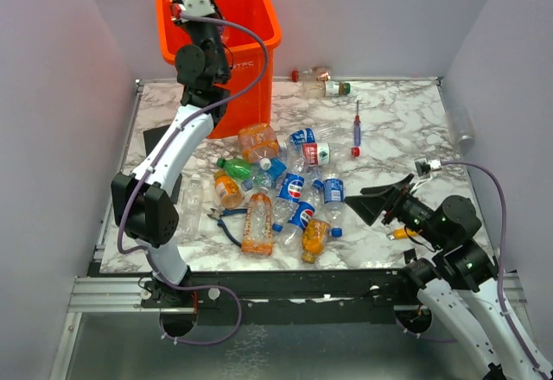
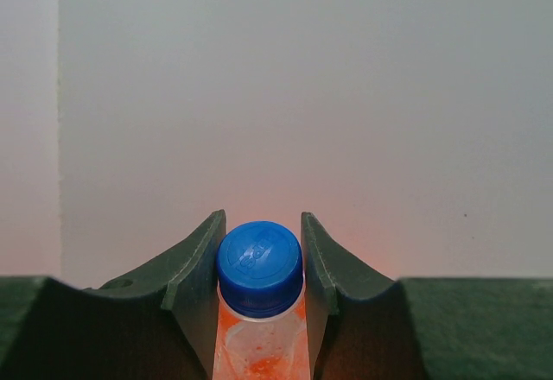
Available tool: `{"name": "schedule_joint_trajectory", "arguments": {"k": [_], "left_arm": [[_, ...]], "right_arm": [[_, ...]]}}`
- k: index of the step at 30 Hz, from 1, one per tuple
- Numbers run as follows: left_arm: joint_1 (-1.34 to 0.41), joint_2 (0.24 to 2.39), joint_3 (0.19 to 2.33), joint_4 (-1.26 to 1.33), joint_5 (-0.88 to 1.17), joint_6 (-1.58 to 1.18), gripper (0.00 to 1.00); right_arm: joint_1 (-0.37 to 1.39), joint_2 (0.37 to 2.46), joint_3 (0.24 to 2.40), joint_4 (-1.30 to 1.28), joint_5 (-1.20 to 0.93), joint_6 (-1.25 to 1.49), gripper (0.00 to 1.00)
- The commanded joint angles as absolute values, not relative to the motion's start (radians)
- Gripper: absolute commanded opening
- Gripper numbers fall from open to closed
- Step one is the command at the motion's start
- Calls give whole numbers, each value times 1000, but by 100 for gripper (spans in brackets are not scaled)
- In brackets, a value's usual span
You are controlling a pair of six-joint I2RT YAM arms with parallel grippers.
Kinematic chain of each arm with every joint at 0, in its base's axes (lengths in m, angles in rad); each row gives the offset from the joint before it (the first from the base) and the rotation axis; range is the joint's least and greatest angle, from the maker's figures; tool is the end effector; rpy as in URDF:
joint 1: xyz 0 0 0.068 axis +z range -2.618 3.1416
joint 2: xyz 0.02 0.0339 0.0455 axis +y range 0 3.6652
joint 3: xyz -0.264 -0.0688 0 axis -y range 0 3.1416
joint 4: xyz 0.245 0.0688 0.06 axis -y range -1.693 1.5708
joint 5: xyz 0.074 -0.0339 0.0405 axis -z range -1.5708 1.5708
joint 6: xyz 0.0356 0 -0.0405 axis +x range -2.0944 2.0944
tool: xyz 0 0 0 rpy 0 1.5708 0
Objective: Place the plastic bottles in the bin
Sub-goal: Place the plastic bottle in the trash bin, then pick up the plastic bottle at the center of the board.
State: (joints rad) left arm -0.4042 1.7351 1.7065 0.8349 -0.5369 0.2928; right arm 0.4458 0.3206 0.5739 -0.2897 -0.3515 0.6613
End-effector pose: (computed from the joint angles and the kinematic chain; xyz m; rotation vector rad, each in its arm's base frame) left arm 0.3586 -0.1336 0.5024 -0.2246 0.8738 0.1014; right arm 0.0840 0.0537 0.3123 -0.1068 1.7243 1.1204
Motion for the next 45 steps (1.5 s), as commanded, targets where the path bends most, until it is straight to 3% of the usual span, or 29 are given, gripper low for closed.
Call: {"name": "schedule_joint_trajectory", "arguments": {"k": [1,3,4,5,7,12,19,26,31,37,45], "left_arm": [[-385,1741,1778,723,-666,178,0],[-378,1742,1787,685,-688,167,0],[-376,1739,1783,680,-697,159,6],[-374,1736,1775,680,-700,155,18],[-373,1729,1769,680,-687,158,51],[-378,1702,1797,672,-681,145,98],[-537,1587,1829,593,-697,178,99],[-730,1406,1592,253,-512,-34,99],[-750,1347,1408,-67,-358,-203,99],[-747,1190,1056,-49,-222,-341,99],[-745,1010,693,238,31,-344,99]], "right_arm": [[448,338,592,-319,-329,640,98],[449,339,590,-318,-325,637,98],[449,340,590,-317,-324,635,98],[449,341,591,-317,-323,633,98],[449,350,600,-322,-322,624,98],[449,365,636,-358,-306,598,99],[449,397,684,-408,-187,576,99],[449,546,724,-570,95,630,100],[449,626,641,-518,11,650,99],[449,710,505,-326,-179,703,95],[454,975,484,-187,-210,694,94]]}}
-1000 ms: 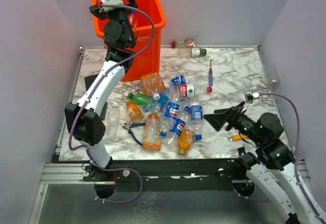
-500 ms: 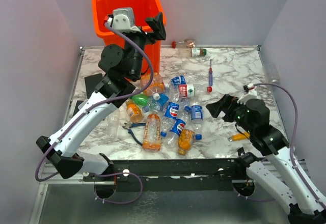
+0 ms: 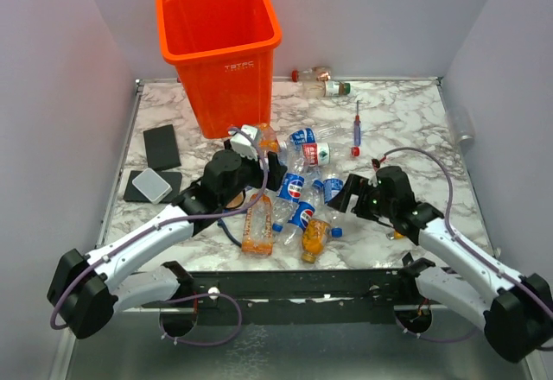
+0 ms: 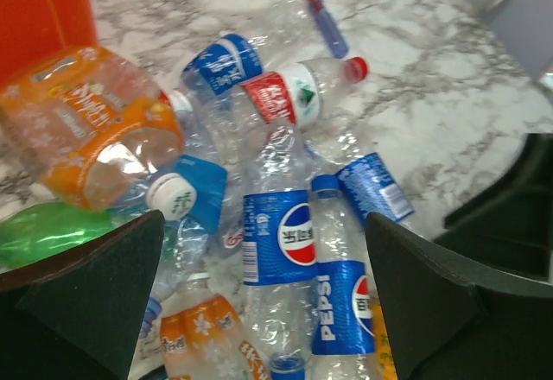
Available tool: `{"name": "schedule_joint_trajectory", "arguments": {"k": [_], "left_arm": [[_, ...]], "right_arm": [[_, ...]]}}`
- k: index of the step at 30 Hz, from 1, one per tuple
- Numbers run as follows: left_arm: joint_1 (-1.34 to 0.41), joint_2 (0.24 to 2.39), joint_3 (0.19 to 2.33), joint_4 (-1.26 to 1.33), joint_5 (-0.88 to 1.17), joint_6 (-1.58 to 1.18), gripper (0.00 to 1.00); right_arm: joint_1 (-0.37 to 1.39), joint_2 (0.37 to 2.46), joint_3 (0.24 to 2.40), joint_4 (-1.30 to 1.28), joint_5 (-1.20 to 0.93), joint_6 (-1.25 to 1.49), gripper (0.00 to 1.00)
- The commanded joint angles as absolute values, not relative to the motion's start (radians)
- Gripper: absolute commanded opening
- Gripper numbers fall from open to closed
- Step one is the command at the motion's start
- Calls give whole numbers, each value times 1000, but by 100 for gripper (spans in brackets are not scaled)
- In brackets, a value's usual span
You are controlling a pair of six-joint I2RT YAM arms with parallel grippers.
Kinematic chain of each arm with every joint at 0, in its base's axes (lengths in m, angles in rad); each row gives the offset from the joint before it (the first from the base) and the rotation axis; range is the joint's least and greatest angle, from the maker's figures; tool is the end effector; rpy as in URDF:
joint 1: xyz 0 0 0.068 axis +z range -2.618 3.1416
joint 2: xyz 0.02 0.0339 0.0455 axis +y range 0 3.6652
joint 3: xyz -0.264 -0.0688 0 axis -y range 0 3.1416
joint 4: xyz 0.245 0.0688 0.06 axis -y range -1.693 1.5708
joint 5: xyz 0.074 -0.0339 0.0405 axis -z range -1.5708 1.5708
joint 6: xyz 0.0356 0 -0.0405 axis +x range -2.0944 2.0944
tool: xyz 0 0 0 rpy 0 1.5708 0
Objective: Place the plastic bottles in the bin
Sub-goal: Pick up the plastic bottle at the center of the board.
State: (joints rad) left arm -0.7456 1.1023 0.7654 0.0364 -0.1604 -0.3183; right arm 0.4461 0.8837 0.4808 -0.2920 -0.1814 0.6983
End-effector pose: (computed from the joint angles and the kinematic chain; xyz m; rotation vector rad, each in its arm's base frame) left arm 0.1920 -0.1696 0.2924 0.2937 1.8861 -0.5803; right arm 0.1643 0.0857 0.2069 0.1989 2.3753 0.7859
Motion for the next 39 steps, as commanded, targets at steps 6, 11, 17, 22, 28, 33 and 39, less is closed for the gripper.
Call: {"name": "schedule_joint_trajectory", "arguments": {"k": [6,11,17,22,28,33,39], "left_arm": [[-745,1024,681,259,78,-375,99],[-744,1045,694,239,82,-382,99],[-745,1057,695,239,86,-391,99],[-745,1057,693,240,77,-388,99],[-745,1055,685,252,54,-402,99],[-744,1024,639,375,57,-492,99],[-743,1060,662,595,190,-718,99]], "right_arm": [[455,1104,501,-165,-145,644,88],[461,1200,513,-115,-180,614,83],[467,1259,517,-115,-160,589,69],[468,1206,500,-144,-116,590,52],[470,959,518,-246,-95,584,46],[474,758,568,-297,-267,494,45],[477,643,541,-190,-526,488,45]]}}
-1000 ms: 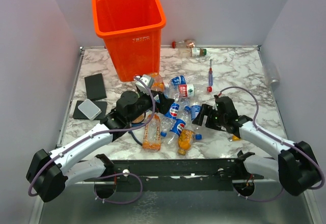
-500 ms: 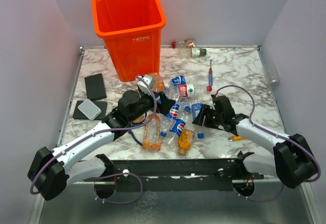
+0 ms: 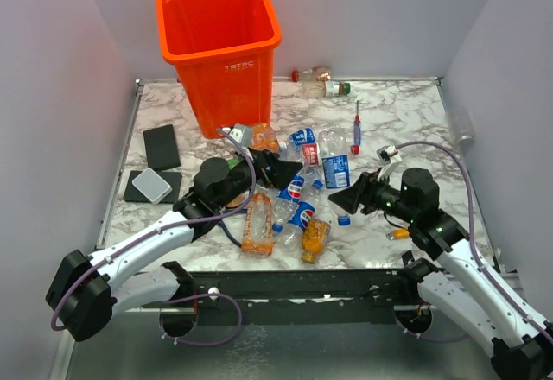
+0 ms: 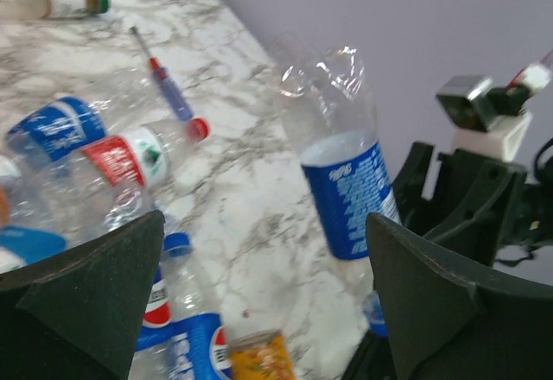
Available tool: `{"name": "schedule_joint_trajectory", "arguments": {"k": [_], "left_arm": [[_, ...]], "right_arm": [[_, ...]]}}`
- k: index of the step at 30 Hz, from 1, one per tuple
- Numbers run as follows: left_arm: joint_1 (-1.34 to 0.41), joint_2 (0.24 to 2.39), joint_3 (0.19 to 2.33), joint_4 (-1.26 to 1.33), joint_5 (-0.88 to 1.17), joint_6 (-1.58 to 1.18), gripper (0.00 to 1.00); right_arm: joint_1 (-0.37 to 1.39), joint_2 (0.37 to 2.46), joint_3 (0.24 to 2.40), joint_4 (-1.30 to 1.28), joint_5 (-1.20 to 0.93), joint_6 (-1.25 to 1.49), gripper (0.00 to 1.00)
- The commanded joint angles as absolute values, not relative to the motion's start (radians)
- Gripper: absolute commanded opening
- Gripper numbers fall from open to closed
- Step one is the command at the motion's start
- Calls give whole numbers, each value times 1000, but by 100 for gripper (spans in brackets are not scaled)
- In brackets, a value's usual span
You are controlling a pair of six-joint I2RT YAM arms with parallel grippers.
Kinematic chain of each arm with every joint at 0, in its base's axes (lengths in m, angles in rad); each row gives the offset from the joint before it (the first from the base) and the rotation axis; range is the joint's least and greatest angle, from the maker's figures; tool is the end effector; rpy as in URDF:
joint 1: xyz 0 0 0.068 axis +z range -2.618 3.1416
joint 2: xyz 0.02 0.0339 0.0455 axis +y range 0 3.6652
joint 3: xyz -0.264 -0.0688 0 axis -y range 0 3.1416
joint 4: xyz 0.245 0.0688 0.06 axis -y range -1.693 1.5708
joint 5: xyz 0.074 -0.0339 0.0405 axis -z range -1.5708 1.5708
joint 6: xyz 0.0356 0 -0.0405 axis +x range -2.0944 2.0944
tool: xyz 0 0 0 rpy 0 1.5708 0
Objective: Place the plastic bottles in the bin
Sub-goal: Pick up the plastic bottle at the center of the board.
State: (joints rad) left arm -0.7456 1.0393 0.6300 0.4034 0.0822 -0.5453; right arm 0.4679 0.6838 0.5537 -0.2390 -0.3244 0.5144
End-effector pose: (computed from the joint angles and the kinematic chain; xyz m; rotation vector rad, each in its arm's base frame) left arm 0.1775 -0.1679 0.2980 0.2364 1.6654 -1.0603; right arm 0.1435 0.0852 0.2691 -0.1806 2.0366 0.9500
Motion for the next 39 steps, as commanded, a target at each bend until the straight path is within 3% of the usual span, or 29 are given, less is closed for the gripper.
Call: {"name": "schedule_joint_trajectory", "arguments": {"k": [1,8,18,21,24,27,30,32,39], "left_arm": [[-744,1087,688,599,217,-742,99],[-747,1275,805,649,412,-870,99],[-773,1389,844,695,448,-899,99],[-794,1411,869,696,475,-879,88],[-812,1417,886,696,484,-850,68],[-818,1400,885,696,466,-826,48],[-818,1363,881,696,426,-781,34],[-817,1330,879,696,391,-725,31],[-815,1141,872,628,255,-194,29]], "right_arm": [[477,636,532,-174,-541,495,45],[479,624,517,-137,-556,506,44],[479,613,521,-128,-593,504,43],[482,609,519,-129,-607,502,42],[483,612,522,-133,-621,497,44],[483,622,543,-160,-624,490,56],[483,619,576,-195,-608,496,85],[483,613,600,-207,-604,518,98],[482,586,736,-272,-458,693,100]]}}
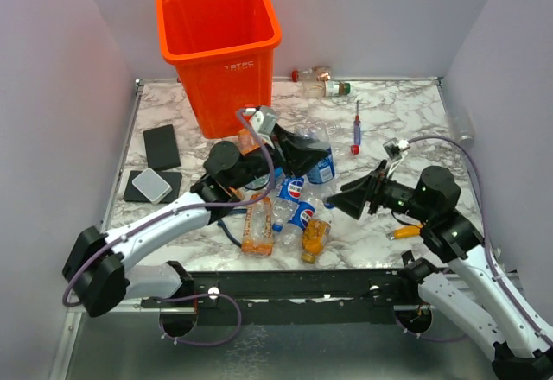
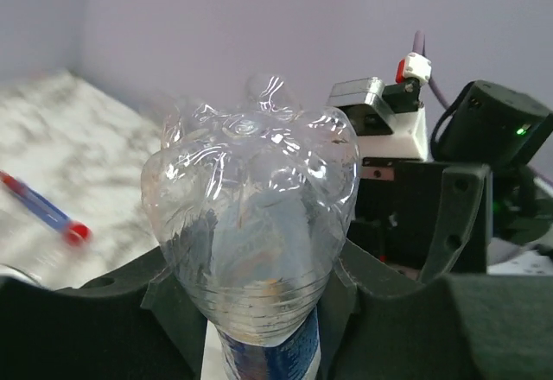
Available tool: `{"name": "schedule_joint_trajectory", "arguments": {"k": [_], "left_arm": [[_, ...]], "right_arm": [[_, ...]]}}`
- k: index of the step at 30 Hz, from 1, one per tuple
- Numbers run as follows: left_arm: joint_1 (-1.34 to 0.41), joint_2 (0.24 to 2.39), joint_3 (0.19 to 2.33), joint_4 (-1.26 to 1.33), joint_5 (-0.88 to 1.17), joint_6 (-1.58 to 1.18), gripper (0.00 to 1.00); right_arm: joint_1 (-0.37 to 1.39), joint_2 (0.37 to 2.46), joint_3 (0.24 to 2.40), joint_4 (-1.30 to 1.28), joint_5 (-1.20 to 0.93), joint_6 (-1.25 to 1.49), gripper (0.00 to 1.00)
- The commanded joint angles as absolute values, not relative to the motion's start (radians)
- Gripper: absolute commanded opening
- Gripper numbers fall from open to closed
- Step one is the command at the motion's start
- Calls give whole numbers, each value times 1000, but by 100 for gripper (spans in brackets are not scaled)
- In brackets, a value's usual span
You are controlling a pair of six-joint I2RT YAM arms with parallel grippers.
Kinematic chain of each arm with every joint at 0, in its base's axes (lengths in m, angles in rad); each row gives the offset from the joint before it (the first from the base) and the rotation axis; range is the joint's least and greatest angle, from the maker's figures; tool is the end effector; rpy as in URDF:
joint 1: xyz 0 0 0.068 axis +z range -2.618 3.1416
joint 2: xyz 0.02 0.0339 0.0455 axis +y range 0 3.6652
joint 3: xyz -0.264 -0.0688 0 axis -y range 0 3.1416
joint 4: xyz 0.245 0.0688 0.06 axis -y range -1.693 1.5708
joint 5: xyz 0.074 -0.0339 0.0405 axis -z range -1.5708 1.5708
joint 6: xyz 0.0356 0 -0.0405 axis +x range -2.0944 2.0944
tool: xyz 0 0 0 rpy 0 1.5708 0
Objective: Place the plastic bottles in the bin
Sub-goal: Pick up the plastic bottle at the center of the board.
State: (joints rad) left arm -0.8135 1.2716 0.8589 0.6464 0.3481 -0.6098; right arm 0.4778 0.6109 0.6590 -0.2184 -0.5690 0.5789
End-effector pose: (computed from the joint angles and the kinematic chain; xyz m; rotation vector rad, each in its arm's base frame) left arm 0.1940 -0.2229 0.3474 0.4739 1.4259 -1.4080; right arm 0.1227 0.0851 0.3190 -0.3588 1.8551 1.2427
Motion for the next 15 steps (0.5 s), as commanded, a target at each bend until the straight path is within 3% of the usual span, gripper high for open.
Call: {"name": "schedule_joint_trajectory", "arguments": {"k": [1,5,7,12,15], "left_arm": [[-816,1111,863,610,253,-94,30],[-842,991,764,594,350,302,30],[-891,934,703,565,331,526,23],[-1093,839,553,503,21,1108,16],[-1177,829,512,415,-134,1303,11]], "right_arm": [[483,585,753,-288,-417,730,100],[481,633,765,-260,-401,894,100],[480,665,734,-175,-456,998,100],[478,743,657,108,-596,1195,100],[477,831,667,152,-650,1200,100]]}}
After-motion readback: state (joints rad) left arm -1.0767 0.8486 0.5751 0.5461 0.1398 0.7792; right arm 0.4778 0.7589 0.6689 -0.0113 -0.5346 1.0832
